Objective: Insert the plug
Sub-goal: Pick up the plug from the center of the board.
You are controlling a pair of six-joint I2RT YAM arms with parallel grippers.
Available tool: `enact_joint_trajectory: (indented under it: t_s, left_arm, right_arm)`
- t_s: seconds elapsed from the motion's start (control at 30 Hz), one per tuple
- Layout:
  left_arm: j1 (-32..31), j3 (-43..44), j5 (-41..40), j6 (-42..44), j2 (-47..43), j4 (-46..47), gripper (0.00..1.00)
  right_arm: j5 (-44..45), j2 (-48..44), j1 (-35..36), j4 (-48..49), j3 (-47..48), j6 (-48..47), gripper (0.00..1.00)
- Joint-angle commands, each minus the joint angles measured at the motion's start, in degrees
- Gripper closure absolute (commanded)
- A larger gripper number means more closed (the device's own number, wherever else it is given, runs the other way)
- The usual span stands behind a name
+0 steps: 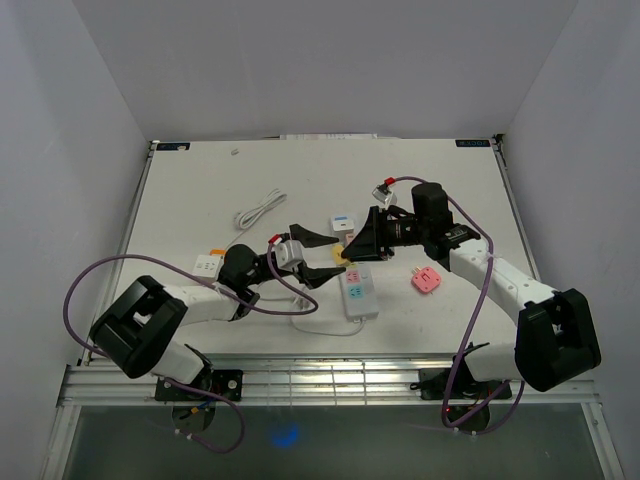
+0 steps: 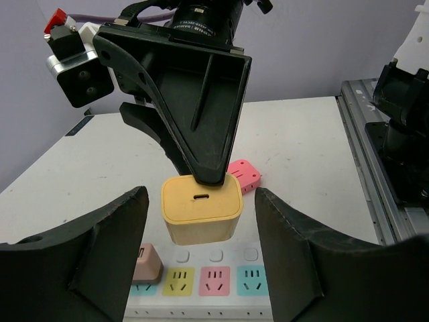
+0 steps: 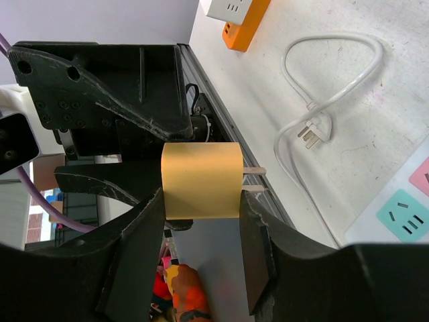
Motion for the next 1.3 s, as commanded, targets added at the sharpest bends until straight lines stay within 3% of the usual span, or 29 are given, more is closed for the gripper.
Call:
enact_joint_trajectory:
  t_s: [0.0, 0.13, 0.43, 0.57, 0.77, 1.0, 1.27]
  left_arm:
    - [-0.35, 1.77, 0.82, -0.22, 0.07, 1.14, 0.25]
    - [-0.61, 1.94, 0.91, -0.14, 0.51, 1.06, 0.35]
    - [-1.05, 2.47, 1.17, -0.14, 0.78, 0.62, 0.46]
    - [-1.14, 3.17, 1.61, 0.12, 0.86, -0.61, 0.61]
    - [-1.14, 3.53, 3.99, 0.39, 1.3, -0.79, 0.69]
    - [-1.14, 4.05, 4.69, 1.18, 0.95, -2.72, 0.87]
    - [-1.14, 4.14, 4.95, 1.62, 0.34, -3.87, 1.0]
  right_arm:
    - [-1.17, -1.25, -0.14, 3.39, -0.38, 1.09, 0.89]
    - [-1.17, -1.34, -0.14, 3.65, -0.47, 1.18, 0.89]
    - [-1.26, -1.96, -0.14, 4.27, -1.17, 1.44, 0.89]
    - [-1.35, -2.05, -0.14, 4.7, -1.7, 1.53, 0.87]
    - [-1.52, -2.22, -0.14, 5.23, -1.97, 1.79, 0.85]
    - [-1.7, -2.4, -0.14, 5.58, -2.32, 1.79, 0.78]
    - [-1.7, -2.49, -0.14, 5.76, -2.41, 1.79, 0.67]
